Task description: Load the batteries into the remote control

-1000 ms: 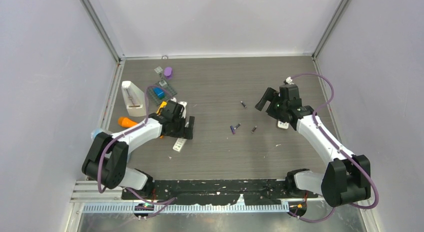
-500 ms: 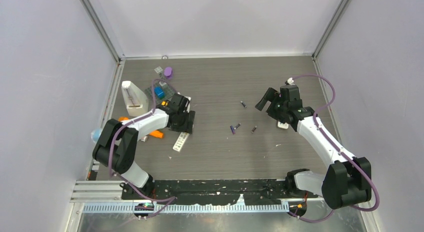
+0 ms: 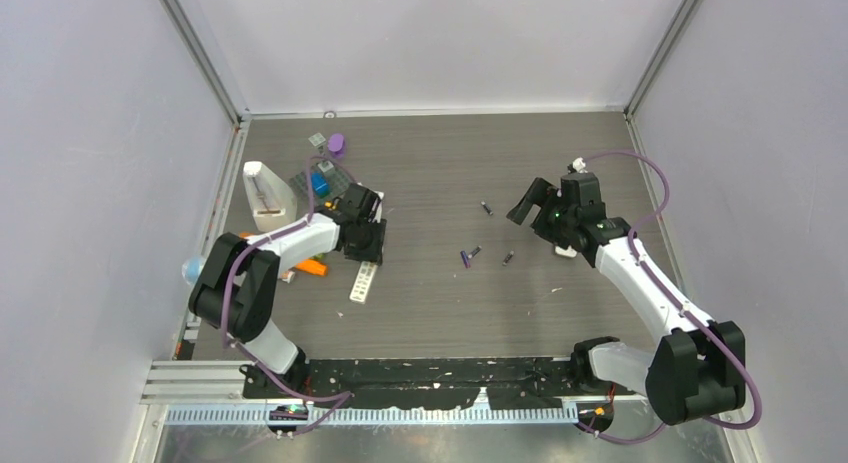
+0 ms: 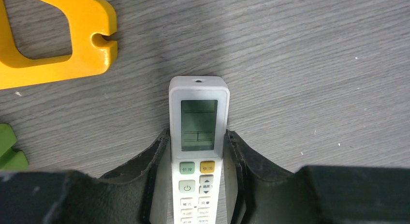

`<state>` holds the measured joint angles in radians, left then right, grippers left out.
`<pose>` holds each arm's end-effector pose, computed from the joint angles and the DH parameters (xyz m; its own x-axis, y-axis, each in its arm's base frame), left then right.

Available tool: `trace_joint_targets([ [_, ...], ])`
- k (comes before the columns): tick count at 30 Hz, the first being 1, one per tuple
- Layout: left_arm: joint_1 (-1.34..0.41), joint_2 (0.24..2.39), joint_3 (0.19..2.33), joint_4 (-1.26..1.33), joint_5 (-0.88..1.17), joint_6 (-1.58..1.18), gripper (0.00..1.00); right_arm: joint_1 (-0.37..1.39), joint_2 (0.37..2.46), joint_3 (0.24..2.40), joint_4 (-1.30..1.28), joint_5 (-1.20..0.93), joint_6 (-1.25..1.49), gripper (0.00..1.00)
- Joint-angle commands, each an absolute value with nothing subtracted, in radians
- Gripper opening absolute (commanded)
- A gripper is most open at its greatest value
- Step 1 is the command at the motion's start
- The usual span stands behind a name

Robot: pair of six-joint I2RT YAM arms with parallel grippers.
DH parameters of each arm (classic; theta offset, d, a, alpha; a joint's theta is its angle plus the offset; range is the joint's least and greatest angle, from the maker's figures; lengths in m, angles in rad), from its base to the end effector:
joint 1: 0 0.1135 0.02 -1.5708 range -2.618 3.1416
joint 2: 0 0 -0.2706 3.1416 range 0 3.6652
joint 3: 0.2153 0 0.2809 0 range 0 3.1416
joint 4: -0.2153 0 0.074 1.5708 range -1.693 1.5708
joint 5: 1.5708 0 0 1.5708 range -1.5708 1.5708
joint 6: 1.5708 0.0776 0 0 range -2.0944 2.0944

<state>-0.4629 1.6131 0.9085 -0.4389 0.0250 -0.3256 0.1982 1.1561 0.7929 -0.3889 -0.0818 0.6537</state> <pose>0.3053 -0.1545 0.1139 -0.9173 0.1004 -0.3854 0.1713 0.9731 -0.1541 0.2922 0.0652 0.2164 -0.6866 0.4803 -0.5458 0.2051 0.8482 0.4884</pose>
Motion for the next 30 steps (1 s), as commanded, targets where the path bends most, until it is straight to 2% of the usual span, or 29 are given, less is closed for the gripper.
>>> trace_joint_targets([
  [1, -0.466, 1.565, 0.964, -0.456, 0.091, -0.331, 0.00, 0.224, 1.129, 0.805, -0.325, -0.138, 0.619, 0.96],
  [7, -0.466, 1.408, 1.085, -0.476, 0.175, -0.376, 0.00, 0.279, 1.118, 0.832, -0.184, -0.277, 0.557, 0.98],
  [13, -0.463, 1.255, 1.236, -0.410, 0.344, -0.506, 0.00, 0.399, 1.078, 0.900, 0.056, -0.534, 0.551, 1.00],
  [20, -0.453, 1.137, 1.246, -0.003, 0.567, -0.890, 0.00, 0.548, 1.082, 1.039, 0.249, -0.640, 0.575, 0.96],
  [24, -0.453, 1.118, 1.233, 0.190, 0.609, -1.081, 0.00, 0.566, 1.113, 1.116, 0.262, -0.671, 0.584, 0.96],
  [30, -0.453, 1.129, 1.208, 0.404, 0.645, -1.225, 0.00, 0.619, 1.148, 1.195, 0.239, -0.739, 0.543, 0.95],
])
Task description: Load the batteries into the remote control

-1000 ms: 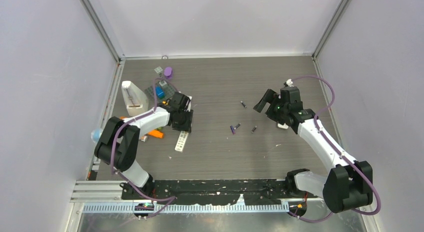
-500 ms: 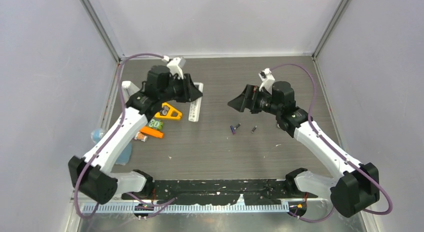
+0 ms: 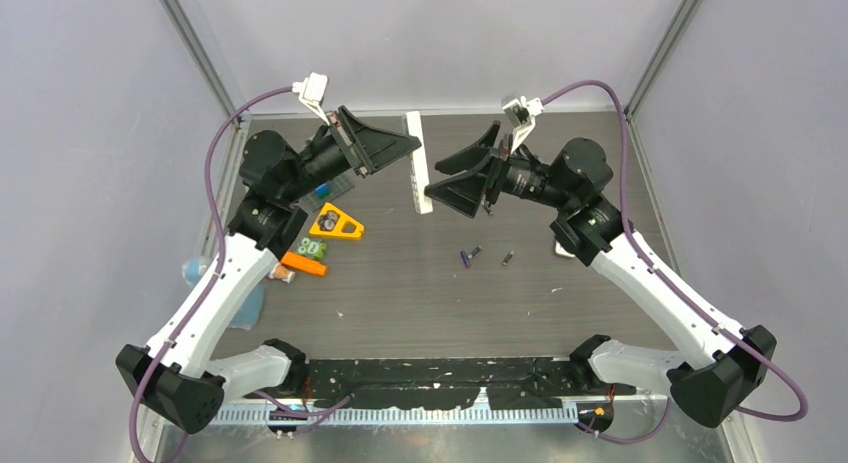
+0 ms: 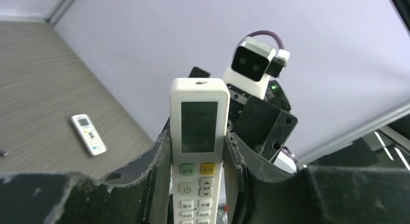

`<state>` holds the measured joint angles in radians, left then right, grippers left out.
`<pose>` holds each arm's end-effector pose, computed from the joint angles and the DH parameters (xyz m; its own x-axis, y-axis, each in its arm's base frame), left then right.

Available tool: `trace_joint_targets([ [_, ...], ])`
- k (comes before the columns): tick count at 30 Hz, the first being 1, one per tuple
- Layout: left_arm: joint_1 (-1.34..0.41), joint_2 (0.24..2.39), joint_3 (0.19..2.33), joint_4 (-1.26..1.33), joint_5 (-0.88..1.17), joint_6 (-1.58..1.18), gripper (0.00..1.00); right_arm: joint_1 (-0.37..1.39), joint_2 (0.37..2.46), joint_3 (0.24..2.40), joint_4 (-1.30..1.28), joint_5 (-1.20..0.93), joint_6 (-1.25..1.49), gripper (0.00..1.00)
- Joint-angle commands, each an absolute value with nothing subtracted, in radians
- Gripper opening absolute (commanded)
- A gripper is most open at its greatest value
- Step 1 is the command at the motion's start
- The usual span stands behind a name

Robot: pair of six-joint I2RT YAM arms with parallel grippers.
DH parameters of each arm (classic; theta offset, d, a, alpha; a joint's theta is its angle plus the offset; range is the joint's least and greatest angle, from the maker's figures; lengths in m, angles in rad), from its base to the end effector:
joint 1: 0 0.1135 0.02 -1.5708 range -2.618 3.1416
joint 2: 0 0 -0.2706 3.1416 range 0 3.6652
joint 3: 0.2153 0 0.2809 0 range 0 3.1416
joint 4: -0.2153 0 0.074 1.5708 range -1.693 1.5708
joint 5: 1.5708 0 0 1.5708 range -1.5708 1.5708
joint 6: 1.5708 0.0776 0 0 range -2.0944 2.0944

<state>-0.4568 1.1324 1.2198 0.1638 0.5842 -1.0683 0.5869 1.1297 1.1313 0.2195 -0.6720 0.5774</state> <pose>0.2572 -0.1741 0.4767 -0.6352 -0.5024 -0.5867 0.6036 0.1510 -0.7828 0.2316 0.2120 0.4482 -0.3596 0.2738 -0.8920 -0.8866 0.1979 0.4182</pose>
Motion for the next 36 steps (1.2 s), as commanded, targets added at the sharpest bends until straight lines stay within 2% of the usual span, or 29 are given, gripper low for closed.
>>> trace_joint_targets([
  [1, -0.453, 1.132, 1.203, 0.443, 0.655, -1.239, 0.00, 0.626, 1.154, 1.201, 0.231, -0.741, 0.540, 0.95],
  [5, -0.453, 1.144, 1.193, 0.551, 0.683, -1.270, 0.00, 0.645, 1.171, 1.227, 0.223, -0.760, 0.558, 0.97],
  [6, -0.453, 1.145, 1.192, 0.561, 0.689, -1.274, 0.00, 0.647, 1.174, 1.229, 0.221, -0.758, 0.567, 1.00],
  [7, -0.453, 1.144, 1.192, 0.569, 0.693, -1.274, 0.00, 0.648, 1.180, 1.234, 0.221, -0.756, 0.574, 0.97],
  [9, -0.453, 1.142, 1.192, 0.567, 0.694, -1.263, 0.00, 0.650, 1.188, 1.241, 0.221, -0.755, 0.594, 0.86],
  [10, -0.453, 1.139, 1.191, 0.561, 0.693, -1.254, 0.00, 0.650, 1.191, 1.243, 0.225, -0.751, 0.605, 0.77],
  [11, -0.453, 1.137, 1.189, 0.558, 0.692, -1.247, 0.00, 0.652, 1.191, 1.245, 0.226, -0.748, 0.609, 0.74],
  [13, -0.452, 1.133, 1.181, 0.543, 0.687, -1.238, 0.00, 0.652, 1.191, 1.245, 0.233, -0.741, 0.609, 0.59],
  [16, -0.452, 1.127, 1.170, 0.528, 0.680, -1.224, 0.00, 0.652, 1.186, 1.246, 0.235, -0.738, 0.603, 0.43],
  [17, -0.453, 1.124, 1.166, 0.523, 0.678, -1.217, 0.03, 0.652, 1.187, 1.247, 0.232, -0.737, 0.602, 0.35],
  [18, -0.453, 1.121, 1.164, 0.512, 0.673, -1.206, 0.11, 0.653, 1.187, 1.247, 0.231, -0.739, 0.599, 0.32],
  [22, -0.453, 1.088, 1.172, 0.416, 0.668, -1.101, 0.64, 0.657, 1.181, 1.267, 0.149, -0.712, 0.524, 0.29],
  [25, -0.453, 1.053, 1.227, 0.152, 0.637, -0.922, 0.79, 0.684, 1.173, 1.318, -0.036, -0.606, 0.342, 0.29],
  [28, -0.453, 1.034, 1.293, -0.092, 0.564, -0.754, 0.83, 0.761, 1.179, 1.381, -0.230, -0.453, 0.186, 0.29],
  [31, -0.452, 1.035, 1.329, -0.210, 0.518, -0.711, 0.83, 0.834, 1.191, 1.401, -0.304, -0.286, 0.062, 0.29],
  [36, -0.453, 1.062, 1.364, -0.297, 0.490, -0.743, 0.76, 0.933, 1.206, 1.419, -0.348, -0.029, -0.082, 0.29],
])
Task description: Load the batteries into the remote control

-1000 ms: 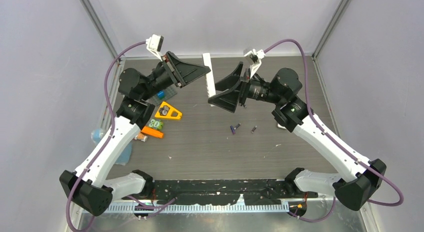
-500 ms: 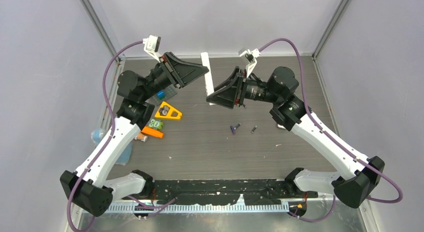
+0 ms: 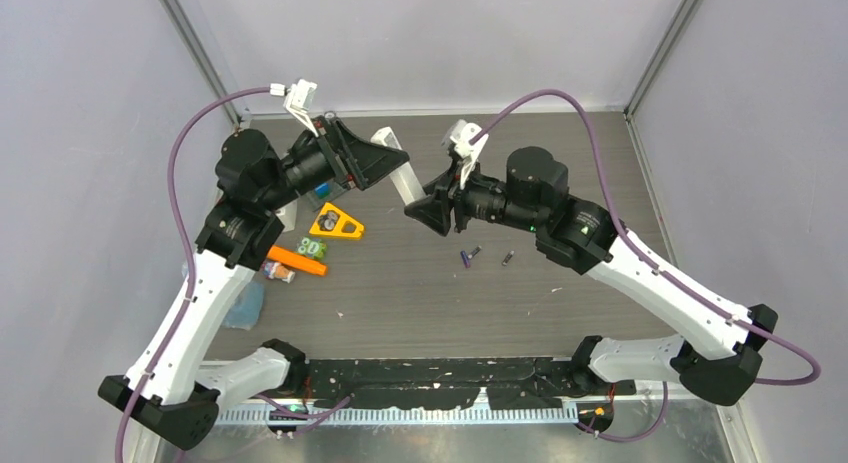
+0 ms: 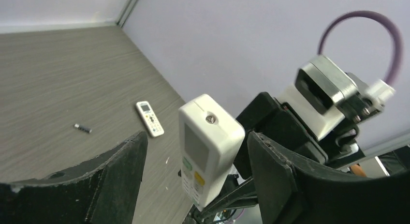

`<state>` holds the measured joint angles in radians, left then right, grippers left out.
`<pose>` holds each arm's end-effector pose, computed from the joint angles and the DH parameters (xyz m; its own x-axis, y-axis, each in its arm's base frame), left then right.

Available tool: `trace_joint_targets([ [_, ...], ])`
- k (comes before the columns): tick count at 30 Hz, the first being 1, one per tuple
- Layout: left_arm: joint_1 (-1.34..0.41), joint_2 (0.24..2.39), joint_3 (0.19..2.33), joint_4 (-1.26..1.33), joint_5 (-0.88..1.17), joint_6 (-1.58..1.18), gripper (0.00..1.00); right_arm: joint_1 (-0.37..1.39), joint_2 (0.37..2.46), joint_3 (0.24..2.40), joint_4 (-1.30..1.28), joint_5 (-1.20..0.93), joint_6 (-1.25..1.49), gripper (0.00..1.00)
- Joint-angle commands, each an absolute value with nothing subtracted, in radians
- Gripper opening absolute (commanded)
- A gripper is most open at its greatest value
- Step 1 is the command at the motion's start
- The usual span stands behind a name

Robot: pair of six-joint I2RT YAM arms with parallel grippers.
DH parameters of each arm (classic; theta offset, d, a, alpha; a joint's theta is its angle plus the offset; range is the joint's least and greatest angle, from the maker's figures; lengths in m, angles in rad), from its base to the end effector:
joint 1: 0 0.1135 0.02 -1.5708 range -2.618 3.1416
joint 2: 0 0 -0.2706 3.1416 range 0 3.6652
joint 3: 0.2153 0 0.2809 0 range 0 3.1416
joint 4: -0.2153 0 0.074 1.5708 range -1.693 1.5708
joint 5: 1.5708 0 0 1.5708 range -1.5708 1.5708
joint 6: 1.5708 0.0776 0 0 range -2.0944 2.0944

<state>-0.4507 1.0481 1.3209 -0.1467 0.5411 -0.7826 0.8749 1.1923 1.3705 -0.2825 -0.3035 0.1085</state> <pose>0.2278 -0.1546 0.4974 -0.5073 -0.4259 -0.7491 0.6707 0.3506 -0.6536 0.1916 0.2656 0.4572 -0.1663 -0.0379 -0.9853 -0.9103 0.3901 0.1386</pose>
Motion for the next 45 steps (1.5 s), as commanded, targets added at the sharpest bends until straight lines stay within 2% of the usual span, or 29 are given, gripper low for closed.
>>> trace_joint_targets([
  [1, -0.453, 1.068, 1.370, -0.313, 0.485, -0.751, 0.73, 0.959, 1.213, 1.419, -0.348, 0.011, -0.096, 0.29],
  [4, -0.453, 1.078, 1.376, -0.350, 0.482, -0.766, 0.67, 1.004, 1.238, 1.440, -0.358, 0.160, -0.159, 0.29],
  [8, -0.452, 1.092, 1.364, -0.392, 0.470, -0.773, 0.61, 1.048, 1.291, 1.479, -0.374, 0.255, -0.203, 0.29],
  [16, -0.453, 1.101, 1.332, -0.431, 0.420, -0.796, 0.43, 1.071, 1.307, 1.487, -0.362, 0.277, -0.254, 0.29],
  [20, -0.453, 1.085, 1.256, -0.317, 0.428, -0.882, 0.33, 1.071, 1.302, 1.480, -0.353, 0.246, -0.254, 0.29],
  [23, -0.453, 1.084, 1.236, -0.264, 0.440, -0.906, 0.21, 1.071, 1.298, 1.475, -0.348, 0.237, -0.238, 0.30],
  [26, -0.452, 1.083, 1.247, -0.270, 0.437, -0.890, 0.02, 1.071, 1.293, 1.473, -0.344, 0.246, -0.213, 0.33],
  [28, -0.451, 1.076, 1.251, -0.273, 0.425, -0.882, 0.00, 1.071, 1.281, 1.465, -0.334, 0.253, -0.191, 0.38],
  [32, -0.444, 1.048, 1.239, -0.234, 0.410, -0.891, 0.00, 1.064, 1.243, 1.430, -0.297, 0.264, -0.124, 0.70],
  [36, -0.430, 1.006, 1.205, -0.160, 0.404, -0.913, 0.00, 1.015, 1.174, 1.361, -0.246, 0.214, 0.031, 0.89],
  [41, -0.413, 0.955, 1.152, -0.038, 0.387, -0.960, 0.00, 0.818, 1.064, 1.273, -0.132, -0.012, 0.319, 0.94],
  [45, -0.407, 0.929, 1.108, 0.076, 0.383, -1.038, 0.00, 0.727, 1.052, 1.223, -0.029, -0.168, 0.565, 0.96],
])
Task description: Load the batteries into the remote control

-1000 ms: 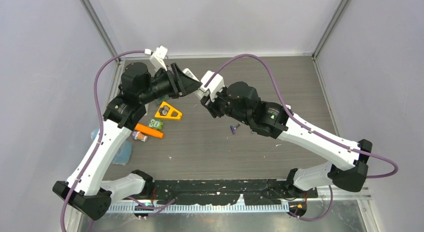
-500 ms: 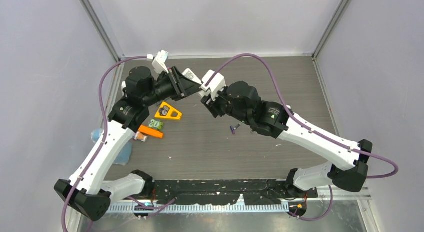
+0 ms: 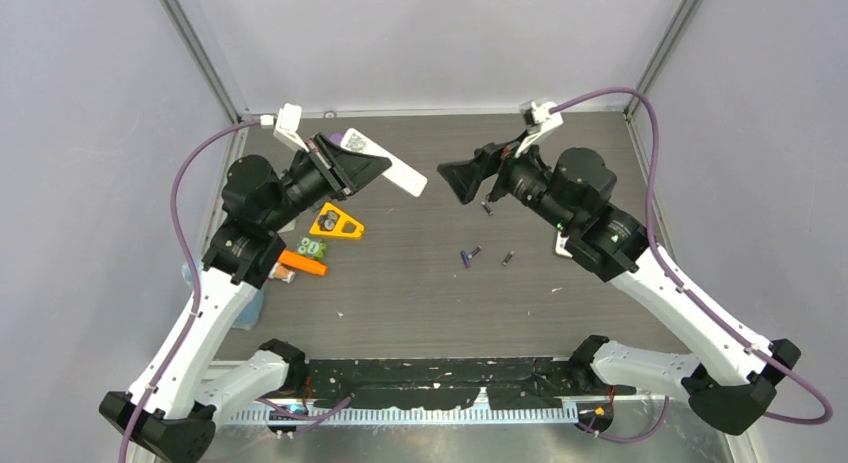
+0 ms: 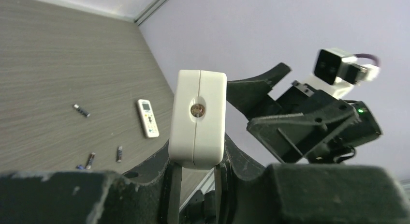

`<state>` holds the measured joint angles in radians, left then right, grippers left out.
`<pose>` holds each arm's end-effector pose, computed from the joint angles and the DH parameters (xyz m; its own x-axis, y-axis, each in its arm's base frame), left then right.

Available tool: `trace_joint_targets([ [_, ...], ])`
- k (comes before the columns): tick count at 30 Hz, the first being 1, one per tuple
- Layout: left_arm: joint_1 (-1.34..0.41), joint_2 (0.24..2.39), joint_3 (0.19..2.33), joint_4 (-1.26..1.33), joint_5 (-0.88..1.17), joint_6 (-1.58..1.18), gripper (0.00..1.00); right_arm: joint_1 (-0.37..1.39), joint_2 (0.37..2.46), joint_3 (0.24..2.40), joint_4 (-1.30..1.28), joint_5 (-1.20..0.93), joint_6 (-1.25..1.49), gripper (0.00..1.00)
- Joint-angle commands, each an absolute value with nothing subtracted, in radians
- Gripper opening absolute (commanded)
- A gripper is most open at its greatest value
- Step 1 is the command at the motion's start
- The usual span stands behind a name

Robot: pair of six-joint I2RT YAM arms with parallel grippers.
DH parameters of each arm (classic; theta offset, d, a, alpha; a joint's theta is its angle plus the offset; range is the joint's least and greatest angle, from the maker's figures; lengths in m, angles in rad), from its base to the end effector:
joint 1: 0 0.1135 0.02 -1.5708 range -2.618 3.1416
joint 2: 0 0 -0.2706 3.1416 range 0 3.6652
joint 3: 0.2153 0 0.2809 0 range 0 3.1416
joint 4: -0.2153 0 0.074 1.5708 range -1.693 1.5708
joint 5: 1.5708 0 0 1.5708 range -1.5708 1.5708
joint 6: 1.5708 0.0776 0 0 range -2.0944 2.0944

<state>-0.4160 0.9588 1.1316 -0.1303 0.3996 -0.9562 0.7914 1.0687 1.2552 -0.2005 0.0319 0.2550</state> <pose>0.2347 -0.1367 0.4475 -0.5722 -0.5700 -0.5896 0.4514 0.3813 -0.8067 0.2125 0.2115 0.4584 -0.1832 0.1733 -0.9677 -0.6638 0.7042 0.2518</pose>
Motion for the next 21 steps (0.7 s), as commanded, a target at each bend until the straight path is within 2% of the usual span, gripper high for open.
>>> trace_joint_targets([
  [1, -0.407, 0.927, 1.105, 0.090, 0.383, -1.059, 0.00, 0.722, 1.063, 1.222, -0.012, -0.192, 0.627, 0.99],
  [10, -0.405, 0.913, 1.096, 0.130, 0.331, -1.186, 0.00, 0.673, 1.198, 1.260, 0.148, -0.364, 0.950, 0.96],
  [21, -0.402, 0.939, 1.087, 0.210, 0.367, -1.302, 0.00, 0.673, 1.317, 1.322, 0.235, -0.422, 1.001, 0.99],
])
